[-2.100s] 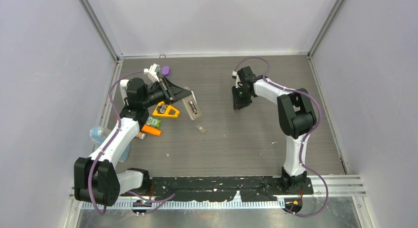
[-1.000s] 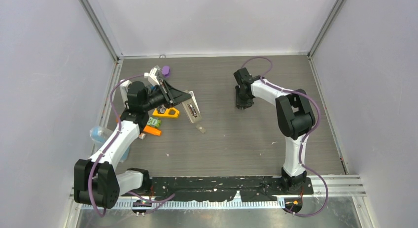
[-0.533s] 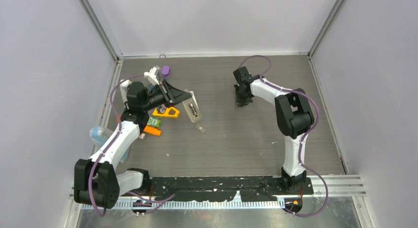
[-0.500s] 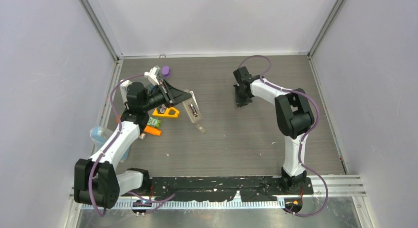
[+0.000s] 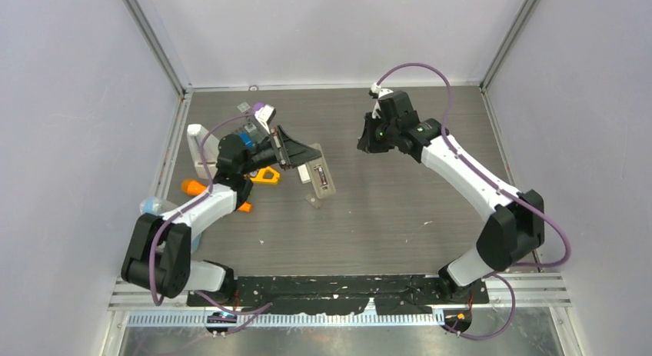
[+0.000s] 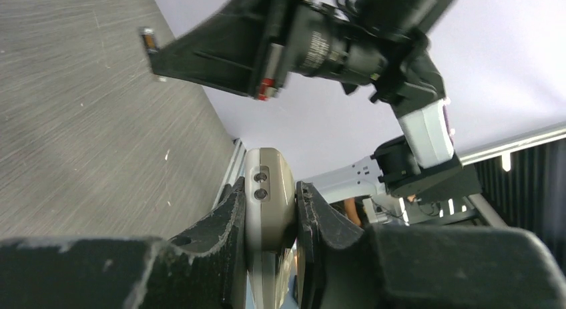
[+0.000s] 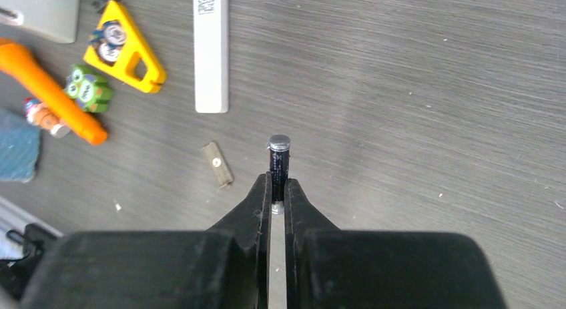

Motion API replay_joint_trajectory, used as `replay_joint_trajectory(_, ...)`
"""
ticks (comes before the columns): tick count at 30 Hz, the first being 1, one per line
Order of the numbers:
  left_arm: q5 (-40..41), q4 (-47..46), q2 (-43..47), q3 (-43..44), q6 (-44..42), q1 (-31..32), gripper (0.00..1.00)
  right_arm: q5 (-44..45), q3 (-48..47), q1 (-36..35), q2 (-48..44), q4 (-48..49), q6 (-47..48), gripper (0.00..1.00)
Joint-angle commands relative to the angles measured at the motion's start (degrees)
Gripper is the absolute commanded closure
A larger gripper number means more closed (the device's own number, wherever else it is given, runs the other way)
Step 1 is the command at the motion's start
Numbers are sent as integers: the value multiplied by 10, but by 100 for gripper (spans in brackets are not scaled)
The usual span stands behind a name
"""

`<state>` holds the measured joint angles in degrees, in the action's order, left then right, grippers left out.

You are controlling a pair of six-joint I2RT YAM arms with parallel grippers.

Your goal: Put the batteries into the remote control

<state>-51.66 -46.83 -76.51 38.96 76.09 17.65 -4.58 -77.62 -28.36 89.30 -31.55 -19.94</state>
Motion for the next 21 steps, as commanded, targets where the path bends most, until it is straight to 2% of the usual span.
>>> replay_joint_trajectory(1,22,-87,-54,12,57,15,100,-24,-31,-19,-51,-61,0,95)
replay_joint_trajectory(7,27,-193,-154,15,133,24,100,-22,-84,-71,-65,-181,5,95)
replay_joint_trajectory(12,49,-260,-227,12,203,34,100,-13,-148,-126,-50,-234,-5,95)
replay_joint_trajectory(21,52,-291,-263,11,194,42,100,31,-211,-180,22,-265,-10,95)
